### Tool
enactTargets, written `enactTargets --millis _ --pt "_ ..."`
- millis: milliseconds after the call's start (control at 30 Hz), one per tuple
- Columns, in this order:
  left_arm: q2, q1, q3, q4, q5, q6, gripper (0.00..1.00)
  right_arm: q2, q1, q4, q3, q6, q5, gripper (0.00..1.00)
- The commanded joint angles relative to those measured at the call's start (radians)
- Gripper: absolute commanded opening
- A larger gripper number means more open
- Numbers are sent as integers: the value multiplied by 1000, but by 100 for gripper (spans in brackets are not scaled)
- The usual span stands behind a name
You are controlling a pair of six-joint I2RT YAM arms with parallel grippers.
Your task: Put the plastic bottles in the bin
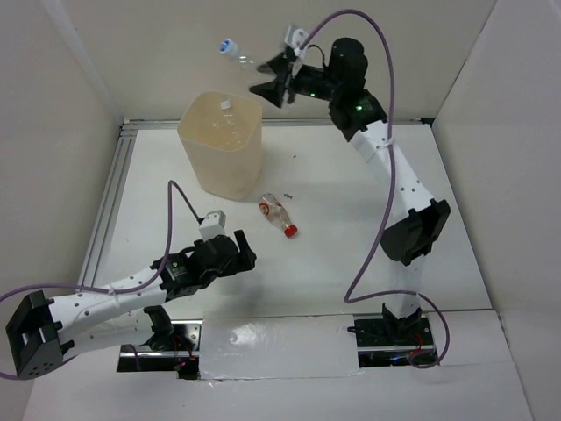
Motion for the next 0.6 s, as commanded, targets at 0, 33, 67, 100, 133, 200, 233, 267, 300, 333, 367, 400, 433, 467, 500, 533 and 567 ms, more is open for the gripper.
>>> enactTargets --millis 0,33,67,100,133,200,233,267,300,333,367,400,433,467,500,533,567 --pt "-62 -2 -40 27 -16 -33 95 172 111 231 144 154 16 18" --pt "-62 -2 -40 27 -16 -34 95 173 112 257 188 155 16 18" --pt "-83 -2 -52 27 -16 -43 95 214 130 276 230 225 37 18" --pt "-93 -11 -52 27 -16 -43 95 297 158 297 270 256 48 20" --pt "-93 -11 -52 27 -16 -43 95 333 167 320 298 296 68 21" --pt "-107 -11 -52 18 -16 -43 95 390 181 404 328 364 116 25" --pt "-116 -20 -52 7 -33 -64 95 429 190 430 328 402 130 30" --pt "-125 -21 -52 -2 -33 -64 95 458 190 431 328 402 156 34" --pt "-134 -21 -52 -2 -33 -75 96 471 190 431 328 413 156 36" --pt "-134 -21 -52 -2 -33 -75 96 482 190 431 328 413 166 36" --pt "-134 -21 -52 -2 -45 -75 96 482 190 431 318 413 167 43" --pt "-143 -30 -52 -2 -56 -75 96 495 190 431 309 413 179 50" --pt "-143 -30 -52 -2 -56 -86 98 496 190 422 309 404 179 61" --pt "-143 -30 -52 -2 -67 -86 99 496 190 408 298 404 194 74" --pt "-134 -30 -52 12 -67 -86 99 496 190 408 298 404 203 91" --pt "-125 -30 -43 42 -76 -86 99 486 190 408 298 404 203 94" --pt "-114 -30 -34 64 -87 -72 99 486 178 408 307 404 193 94"
